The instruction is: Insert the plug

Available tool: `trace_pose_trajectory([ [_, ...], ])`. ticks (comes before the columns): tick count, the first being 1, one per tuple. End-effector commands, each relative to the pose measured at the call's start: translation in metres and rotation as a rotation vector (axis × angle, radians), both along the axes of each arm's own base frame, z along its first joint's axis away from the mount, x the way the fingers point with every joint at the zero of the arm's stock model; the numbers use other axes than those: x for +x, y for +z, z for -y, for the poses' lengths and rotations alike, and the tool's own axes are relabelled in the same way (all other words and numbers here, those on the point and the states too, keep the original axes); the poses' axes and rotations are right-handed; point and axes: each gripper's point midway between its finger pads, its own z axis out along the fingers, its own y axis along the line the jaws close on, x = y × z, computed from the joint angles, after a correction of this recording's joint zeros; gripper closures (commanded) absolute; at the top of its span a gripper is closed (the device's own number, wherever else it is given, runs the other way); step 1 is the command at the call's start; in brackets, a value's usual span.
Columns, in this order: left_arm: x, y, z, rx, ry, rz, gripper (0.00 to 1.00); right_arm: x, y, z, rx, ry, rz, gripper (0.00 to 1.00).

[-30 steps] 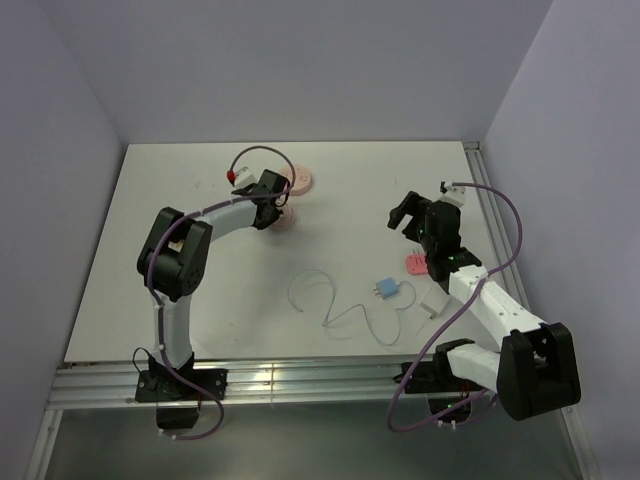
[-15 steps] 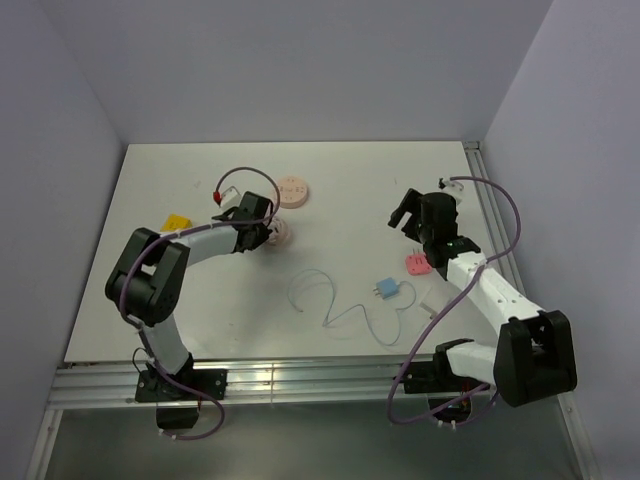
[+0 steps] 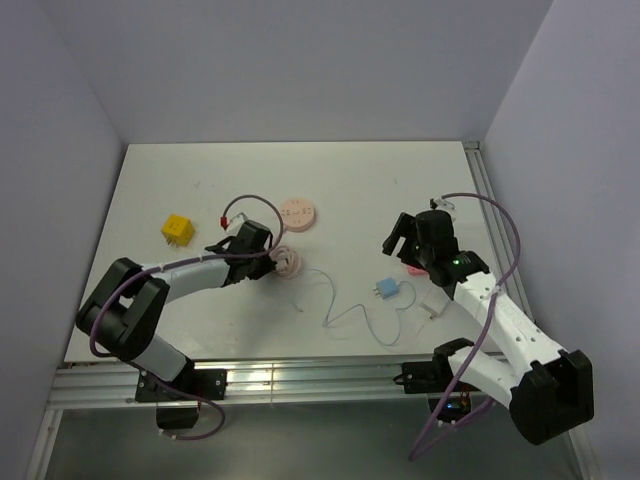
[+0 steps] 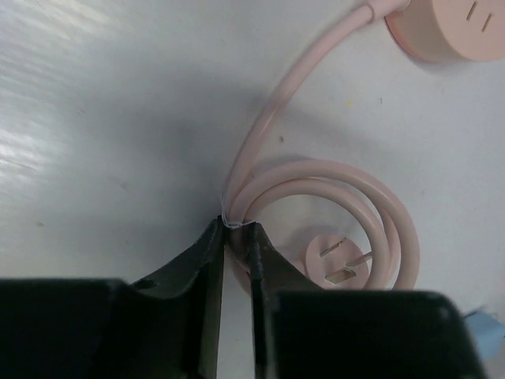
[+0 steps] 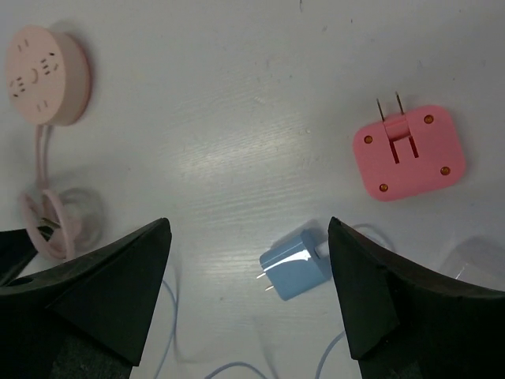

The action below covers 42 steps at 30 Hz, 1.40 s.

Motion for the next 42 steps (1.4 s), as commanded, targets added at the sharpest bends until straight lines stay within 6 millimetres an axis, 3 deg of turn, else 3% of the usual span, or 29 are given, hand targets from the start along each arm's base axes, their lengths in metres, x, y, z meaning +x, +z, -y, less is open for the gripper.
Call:
trace_pose_trajectory([
  [1, -0.033, -0.003, 0.019, -0.012, -0.095, -0.044, 0.79, -0.023, -0.006, -0.002, 0.034, -0.003, -0.068, 0.13],
  [6, -0.046, -0.001, 0.027, -0.024, -0.121, -0.023, 0.55, -0.030, -0.012, -0.014, 0.106, 0.003, -0.140, 0.14],
  [13, -0.055, 0.012, 0.016, -0.037, -0.110, 0.019, 0.37, -0.038, -0.027, -0.026, 0.167, -0.030, -0.220, 0.19],
  [17, -0.057, 0.034, 0.008, -0.060, -0.094, 0.086, 0.36, -0.048, -0.041, -0.031, 0.181, -0.062, -0.278, 0.20],
  [25, -0.064, 0.075, 0.003, -0.125, -0.109, 0.214, 0.36, -0.059, -0.063, -0.021, 0.167, -0.199, -0.353, 0.31],
  [32, -0.066, 0.116, -0.003, -0.184, -0.118, 0.340, 0.35, -0.054, -0.070, -0.020, 0.144, -0.246, -0.407, 0.29],
  [42, -0.067, 0.136, -0.006, -0.194, -0.128, 0.392, 0.34, -0.049, -0.091, -0.020, 0.097, -0.286, -0.488, 0.27],
])
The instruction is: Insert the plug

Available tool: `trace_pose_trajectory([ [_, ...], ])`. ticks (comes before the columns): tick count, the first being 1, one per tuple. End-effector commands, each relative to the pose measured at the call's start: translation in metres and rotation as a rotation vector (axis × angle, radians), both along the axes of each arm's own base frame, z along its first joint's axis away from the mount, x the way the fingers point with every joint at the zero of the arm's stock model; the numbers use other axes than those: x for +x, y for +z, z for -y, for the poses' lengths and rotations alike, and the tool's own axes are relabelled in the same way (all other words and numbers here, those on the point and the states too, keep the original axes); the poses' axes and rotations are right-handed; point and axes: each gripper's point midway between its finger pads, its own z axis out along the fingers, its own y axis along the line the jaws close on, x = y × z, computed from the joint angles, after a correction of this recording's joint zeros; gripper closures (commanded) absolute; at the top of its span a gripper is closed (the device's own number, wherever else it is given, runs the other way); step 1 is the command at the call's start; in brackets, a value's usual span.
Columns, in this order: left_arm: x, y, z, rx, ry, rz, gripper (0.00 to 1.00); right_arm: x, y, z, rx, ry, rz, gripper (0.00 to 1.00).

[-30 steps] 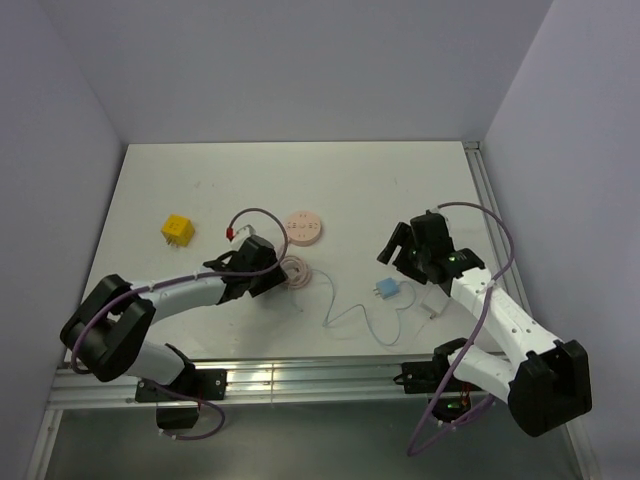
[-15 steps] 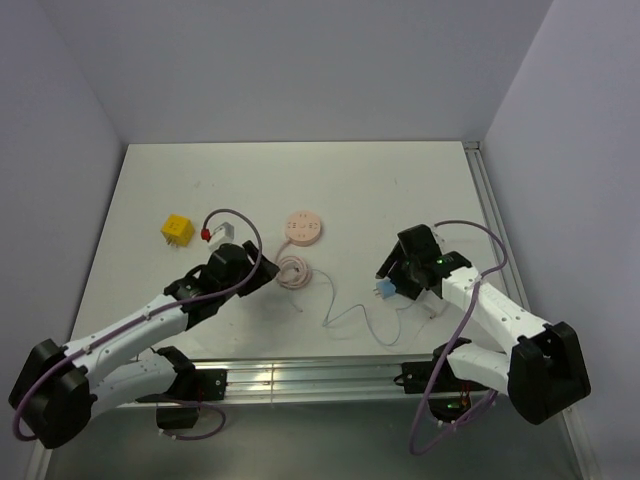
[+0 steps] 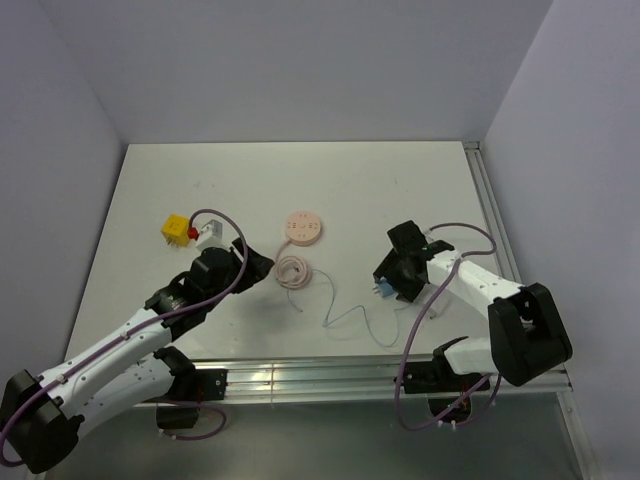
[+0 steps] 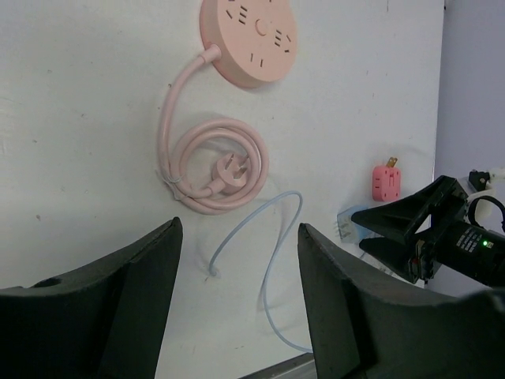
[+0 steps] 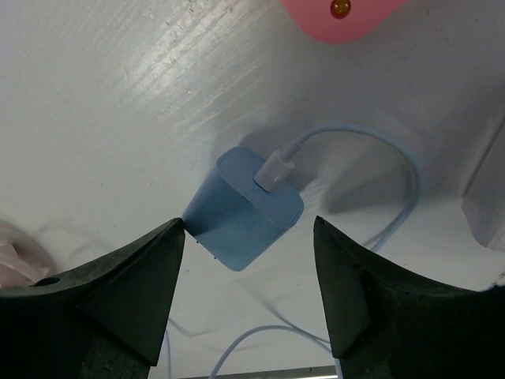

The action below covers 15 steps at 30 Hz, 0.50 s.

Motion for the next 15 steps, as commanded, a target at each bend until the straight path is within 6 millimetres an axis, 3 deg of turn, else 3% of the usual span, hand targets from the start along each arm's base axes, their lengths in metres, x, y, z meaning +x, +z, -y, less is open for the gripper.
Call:
trace_pose_trajectory([
  [1, 0.0029, 0.0156, -0.0005, 0.008, -0.006, 0.044, 0.34, 0.0133, 0.0039, -0.0012, -0.016, -0.021, 0.020, 0.27],
  [8, 0.0017, 0.0156, 0.0003, 0.018, -0.020, 0.041, 0.35, 0.0196, 0.0018, -0.0029, -0.023, 0.003, 0.029, 0.30],
  [11, 0.0002, 0.0185, 0.0023, 0.004, -0.029, 0.045, 0.35, 0.0198, 0.0006, -0.0025, -0.025, 0.023, 0.041, 0.40],
  [15, -0.0013, 0.0221, 0.0077, -0.006, -0.057, 0.043, 0.36, 0.0204, 0.0068, -0.0012, -0.033, 0.055, 0.091, 0.62],
])
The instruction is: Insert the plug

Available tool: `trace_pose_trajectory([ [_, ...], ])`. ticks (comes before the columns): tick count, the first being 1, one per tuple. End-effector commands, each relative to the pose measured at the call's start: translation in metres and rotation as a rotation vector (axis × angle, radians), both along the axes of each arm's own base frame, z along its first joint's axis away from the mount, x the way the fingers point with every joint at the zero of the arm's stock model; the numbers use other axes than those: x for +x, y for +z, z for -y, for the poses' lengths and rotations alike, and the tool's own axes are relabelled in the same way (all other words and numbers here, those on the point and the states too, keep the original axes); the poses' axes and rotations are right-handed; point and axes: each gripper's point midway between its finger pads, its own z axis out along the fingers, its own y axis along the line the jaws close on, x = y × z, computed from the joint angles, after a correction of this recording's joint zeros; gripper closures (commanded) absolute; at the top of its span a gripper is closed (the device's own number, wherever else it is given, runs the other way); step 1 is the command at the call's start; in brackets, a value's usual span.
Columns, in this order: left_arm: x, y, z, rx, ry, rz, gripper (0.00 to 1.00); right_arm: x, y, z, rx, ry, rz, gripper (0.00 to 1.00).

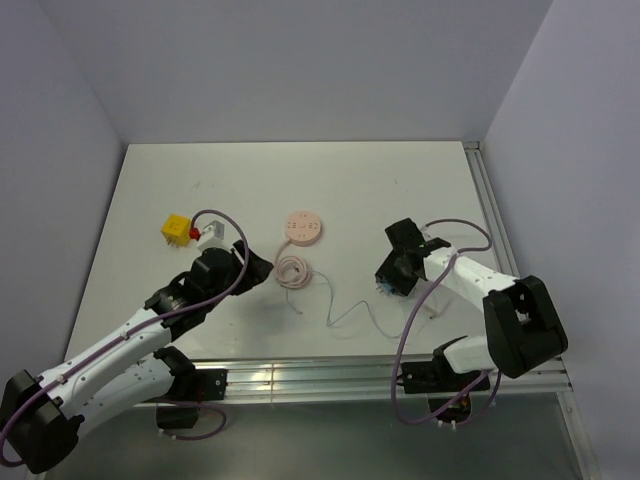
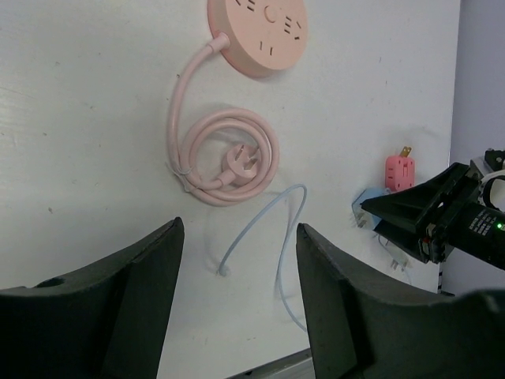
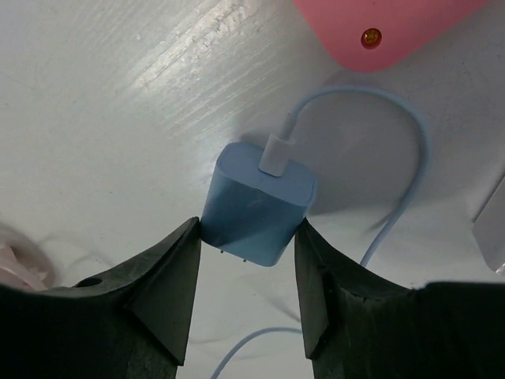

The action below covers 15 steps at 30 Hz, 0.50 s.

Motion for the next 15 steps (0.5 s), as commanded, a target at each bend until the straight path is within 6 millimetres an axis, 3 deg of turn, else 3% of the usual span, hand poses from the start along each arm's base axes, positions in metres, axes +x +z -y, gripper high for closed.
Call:
trace_pose_trajectory([
  [1, 0.003, 0.028, 0.012, -0.042, -0.047, 0.055, 0.36, 0.011, 0.014, 0.001, -0.021, 0.049, 0.103, 0.66],
  [2, 0.001, 0.030, 0.017, -0.045, -0.082, 0.055, 0.37, 0.011, 0.015, 0.000, -0.018, 0.062, 0.118, 0.71],
  [6, -0.001, 0.040, 0.036, -0.077, -0.187, 0.093, 0.47, 0.026, 0.058, -0.026, 0.087, 0.198, 0.322, 0.88],
  [9, -0.009, 0.047, 0.051, -0.123, -0.281, 0.116, 0.48, 0.031, 0.094, -0.047, 0.171, 0.291, 0.461, 0.94],
  [11, -0.012, 0.064, 0.065, -0.190, -0.354, 0.180, 0.44, 0.032, 0.117, -0.057, 0.202, 0.330, 0.539, 0.96],
  [15, -0.024, 0.087, 0.086, -0.279, -0.485, 0.226, 0.43, 0.025, 0.148, -0.084, 0.299, 0.417, 0.625, 0.97],
])
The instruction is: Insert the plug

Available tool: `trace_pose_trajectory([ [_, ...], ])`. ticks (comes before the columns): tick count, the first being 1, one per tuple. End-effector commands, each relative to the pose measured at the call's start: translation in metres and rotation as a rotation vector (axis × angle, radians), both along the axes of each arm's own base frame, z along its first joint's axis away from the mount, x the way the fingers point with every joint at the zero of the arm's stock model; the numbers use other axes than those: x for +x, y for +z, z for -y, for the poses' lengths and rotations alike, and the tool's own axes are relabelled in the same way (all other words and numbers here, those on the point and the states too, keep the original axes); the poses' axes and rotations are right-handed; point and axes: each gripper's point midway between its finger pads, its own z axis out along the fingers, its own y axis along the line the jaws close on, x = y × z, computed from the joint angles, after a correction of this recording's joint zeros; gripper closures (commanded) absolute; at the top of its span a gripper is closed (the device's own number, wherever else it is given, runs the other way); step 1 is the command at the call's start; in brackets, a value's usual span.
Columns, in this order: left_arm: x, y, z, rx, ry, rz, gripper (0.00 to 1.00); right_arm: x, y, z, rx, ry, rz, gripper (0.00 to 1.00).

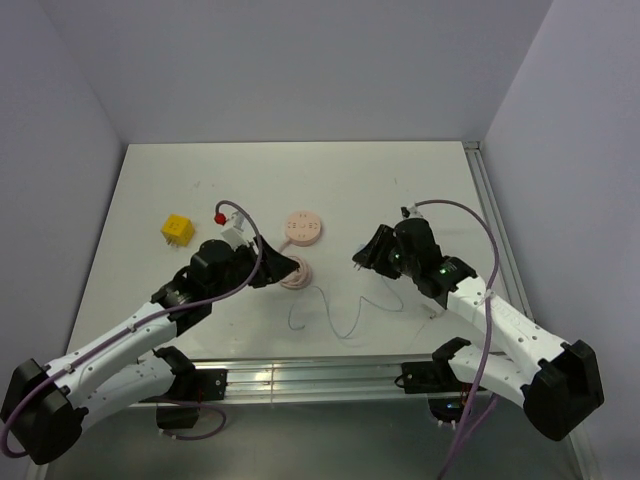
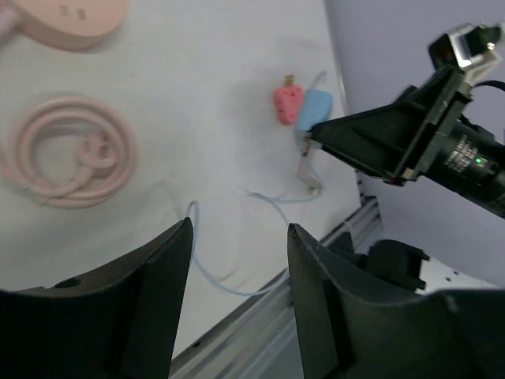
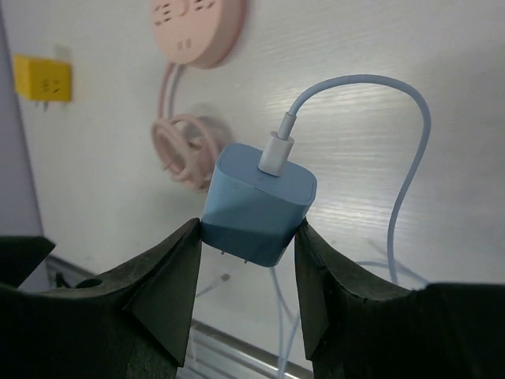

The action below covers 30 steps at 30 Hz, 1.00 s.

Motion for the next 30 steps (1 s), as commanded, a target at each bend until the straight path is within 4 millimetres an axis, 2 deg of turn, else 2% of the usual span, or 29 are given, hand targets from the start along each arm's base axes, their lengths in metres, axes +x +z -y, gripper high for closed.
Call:
trace_pose_trajectory([
  [1, -0.008, 0.051, 0.028, -0.128, -0.152, 0.136, 0.43, 0.000, 0.049, -0.036, 0.118, 0.142, 0.141, 0.97],
  [8, -0.017, 0.061, 0.049, -0.128, -0.181, 0.173, 0.47, -0.015, 0.089, -0.075, 0.263, 0.228, 0.182, 0.96],
  [12, -0.022, 0.057, 0.064, -0.137, -0.191, 0.173, 0.49, -0.019, 0.108, -0.085, 0.347, 0.218, 0.190, 0.95],
  [19, -0.029, 0.056, 0.079, -0.121, -0.130, 0.206, 0.47, -0.020, 0.117, -0.091, 0.434, 0.144, 0.146, 0.94],
  [20, -0.023, 0.056, 0.076, -0.112, -0.082, 0.216, 0.47, -0.020, 0.117, -0.091, 0.436, 0.134, 0.142, 0.94],
  [26, -0.018, 0.062, 0.073, -0.123, 0.014, 0.249, 0.46, -0.023, 0.118, -0.092, 0.466, 0.079, 0.100, 0.94],
  [30, -0.009, 0.058, 0.071, -0.093, 0.074, 0.246, 0.45, -0.025, 0.122, -0.092, 0.489, 0.056, 0.093, 0.94],
])
